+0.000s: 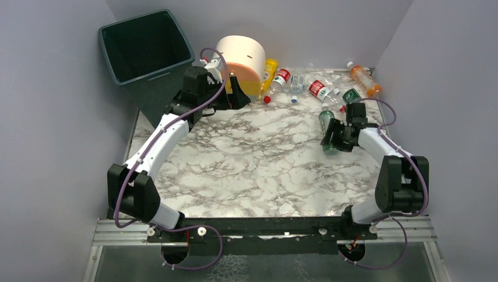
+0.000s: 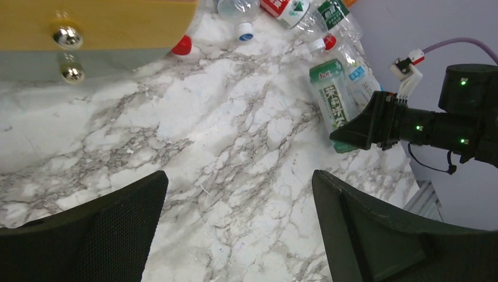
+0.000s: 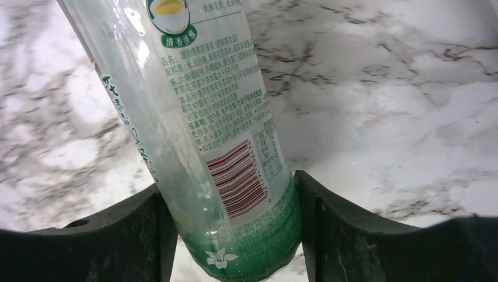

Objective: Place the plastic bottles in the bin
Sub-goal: Pick up the plastic bottle at the center of the board, then place the plastic bottle in the trash bin.

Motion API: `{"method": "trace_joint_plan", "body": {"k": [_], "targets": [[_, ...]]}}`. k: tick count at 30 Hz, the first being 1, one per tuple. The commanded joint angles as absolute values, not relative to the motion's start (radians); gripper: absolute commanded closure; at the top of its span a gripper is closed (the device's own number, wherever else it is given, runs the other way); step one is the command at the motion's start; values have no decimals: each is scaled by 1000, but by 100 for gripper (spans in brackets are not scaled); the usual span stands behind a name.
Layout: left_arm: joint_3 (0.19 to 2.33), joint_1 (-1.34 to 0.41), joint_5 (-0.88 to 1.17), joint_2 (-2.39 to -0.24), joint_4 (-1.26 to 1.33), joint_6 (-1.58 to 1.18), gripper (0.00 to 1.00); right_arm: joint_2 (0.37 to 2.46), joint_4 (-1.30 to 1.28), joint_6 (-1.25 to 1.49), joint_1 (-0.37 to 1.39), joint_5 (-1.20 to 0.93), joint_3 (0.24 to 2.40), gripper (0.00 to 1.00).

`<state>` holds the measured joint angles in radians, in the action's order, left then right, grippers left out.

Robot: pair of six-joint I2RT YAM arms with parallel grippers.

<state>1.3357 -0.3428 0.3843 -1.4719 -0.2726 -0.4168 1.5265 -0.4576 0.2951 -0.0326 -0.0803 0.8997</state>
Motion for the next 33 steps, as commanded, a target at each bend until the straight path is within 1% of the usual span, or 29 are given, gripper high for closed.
{"method": "trace_joint_plan", "body": {"k": [1,5,11,17,33], "targets": [[1270,-346,540,-1468,-146,-514,1,1432,-410,308,0,-210,901,48],[1193,-346,621,-1471,0,-613,1,1396,-394,327,36,-307,919,48],[1145,-348,626,-1464,93,-671,1,1370,-377,363,155,-377,974,47],[1131,-363,598,-1466,115,-688,1,1382,-355,422,283,-404,1055,47],[1135,-412,529,-1472,125,-693,1,1474,-285,516,492,-399,1196,47]]}}
